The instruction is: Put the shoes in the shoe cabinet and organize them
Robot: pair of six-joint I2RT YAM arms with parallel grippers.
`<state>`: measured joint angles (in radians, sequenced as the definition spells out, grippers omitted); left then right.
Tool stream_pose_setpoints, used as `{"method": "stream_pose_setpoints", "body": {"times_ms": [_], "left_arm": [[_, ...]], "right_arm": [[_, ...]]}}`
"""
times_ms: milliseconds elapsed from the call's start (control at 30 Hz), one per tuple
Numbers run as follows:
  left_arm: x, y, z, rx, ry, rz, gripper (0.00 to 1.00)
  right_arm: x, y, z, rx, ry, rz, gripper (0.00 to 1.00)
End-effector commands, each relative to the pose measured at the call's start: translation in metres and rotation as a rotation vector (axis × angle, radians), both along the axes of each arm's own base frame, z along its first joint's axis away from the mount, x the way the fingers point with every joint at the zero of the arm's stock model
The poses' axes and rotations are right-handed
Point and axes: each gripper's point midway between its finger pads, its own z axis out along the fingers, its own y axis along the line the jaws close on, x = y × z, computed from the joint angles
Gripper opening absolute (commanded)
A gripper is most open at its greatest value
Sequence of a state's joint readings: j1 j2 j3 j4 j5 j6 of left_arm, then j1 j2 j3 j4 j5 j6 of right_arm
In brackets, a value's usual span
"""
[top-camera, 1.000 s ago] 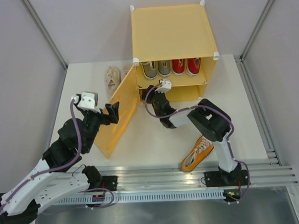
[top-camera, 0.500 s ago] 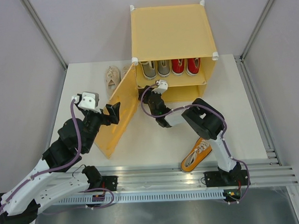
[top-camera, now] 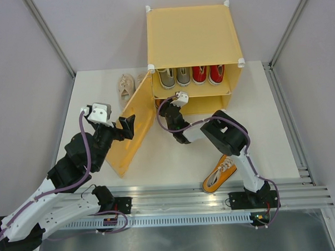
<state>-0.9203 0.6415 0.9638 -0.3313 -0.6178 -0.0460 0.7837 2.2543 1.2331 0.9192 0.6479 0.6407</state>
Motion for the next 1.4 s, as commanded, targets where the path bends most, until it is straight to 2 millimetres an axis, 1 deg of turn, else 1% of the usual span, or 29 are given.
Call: {"method": "stream_pose_setpoints", "body": {"times_ms": [0, 67, 100, 167, 200, 267, 300, 333, 367, 433, 567, 633, 667, 767, 833, 867, 933, 967, 1000, 1067, 1100, 1233, 1267, 1367], "left_arm": [[-0.002, -0.003, 0.002, -0.025, 0.019, -0.019, 0.90], [-0.002, -0.003, 0.002, -0.024, 0.019, -0.019, 0.90], [-0.002, -0.004, 0.002, -0.024, 0.020, -0.019, 0.90], [-0.003, -0.004, 0.003, -0.028, 0.017, -0.024, 0.90], [-0.002, -0.003, 0.003, -0.029, 0.016, -0.021, 0.90], [-0.003, -0.004, 0.003, -0.028, 0.017, -0.024, 0.90], [-0.002, -0.004, 0.002, -0.027, 0.018, -0.024, 0.90], [-0.002, -0.004, 0.002, -0.027, 0.018, -0.022, 0.90], [-0.002, -0.003, 0.002, -0.027, 0.018, -0.021, 0.90], [-0.002, -0.004, 0.002, -0.025, 0.019, -0.021, 0.90], [-0.002, -0.004, 0.001, -0.023, 0.021, -0.019, 0.90], [-0.001, -0.004, 0.001, -0.020, 0.022, -0.018, 0.90], [-0.001, -0.003, 0.001, -0.021, 0.021, -0.016, 0.90], [-0.001, -0.003, 0.001, -0.020, 0.021, -0.013, 0.90], [-0.001, -0.004, 0.001, -0.019, 0.022, -0.014, 0.90], [-0.001, -0.004, 0.001, -0.019, 0.022, -0.016, 0.90], [-0.001, -0.004, 0.000, -0.018, 0.023, -0.016, 0.90], [0.000, -0.005, 0.000, -0.015, 0.025, -0.016, 0.90], [-0.001, -0.005, 0.000, -0.015, 0.025, -0.017, 0.90], [0.000, -0.006, -0.001, -0.012, 0.028, -0.020, 0.90], [0.000, -0.006, -0.001, -0.013, 0.027, -0.019, 0.90], [0.000, -0.006, -0.001, -0.012, 0.030, -0.019, 0.90], [0.000, -0.006, -0.001, -0.014, 0.028, -0.019, 0.90], [0.000, -0.005, -0.001, -0.014, 0.028, -0.016, 0.90]], "right_arm": [[0.013, -0.012, 0.009, 0.060, -0.036, -0.074, 0.28], [0.013, -0.015, 0.009, 0.063, -0.036, -0.076, 0.24], [0.013, -0.015, 0.012, 0.068, -0.039, -0.069, 0.17], [0.011, -0.016, 0.012, 0.060, -0.041, -0.060, 0.10], [0.010, -0.015, 0.017, 0.057, -0.051, -0.047, 0.01], [0.008, -0.015, 0.024, 0.058, -0.062, -0.036, 0.01], [0.005, -0.016, 0.031, 0.067, -0.072, -0.030, 0.01], [0.004, -0.018, 0.034, 0.068, -0.079, -0.030, 0.01], [0.002, -0.019, 0.047, 0.089, -0.102, -0.030, 0.01], [-0.003, -0.024, 0.050, 0.084, -0.104, -0.028, 0.01], [-0.010, -0.030, 0.068, 0.102, -0.128, -0.028, 0.01], [-0.012, -0.032, 0.070, 0.100, -0.129, -0.024, 0.01], [-0.013, -0.032, 0.073, 0.106, -0.133, -0.021, 0.01], [-0.017, -0.032, 0.070, 0.102, -0.121, 0.001, 0.01], [-0.021, -0.030, 0.064, 0.090, -0.107, 0.023, 0.01], [-0.023, -0.030, 0.056, 0.073, -0.091, 0.039, 0.02], [-0.027, -0.030, 0.049, 0.069, -0.077, 0.049, 0.15], [-0.028, -0.032, 0.048, 0.069, -0.073, 0.048, 0.29], [-0.031, -0.034, 0.042, 0.060, -0.062, 0.053, 0.36], [-0.034, -0.035, 0.043, 0.060, -0.063, 0.059, 0.51], [-0.037, -0.036, 0.038, 0.051, -0.057, 0.068, 0.54], [-0.043, -0.035, 0.040, 0.013, -0.078, 0.109, 0.62], [-0.044, -0.034, 0.040, 0.007, -0.085, 0.117, 0.66], [-0.044, -0.030, 0.035, -0.030, -0.091, 0.141, 0.71]]}}
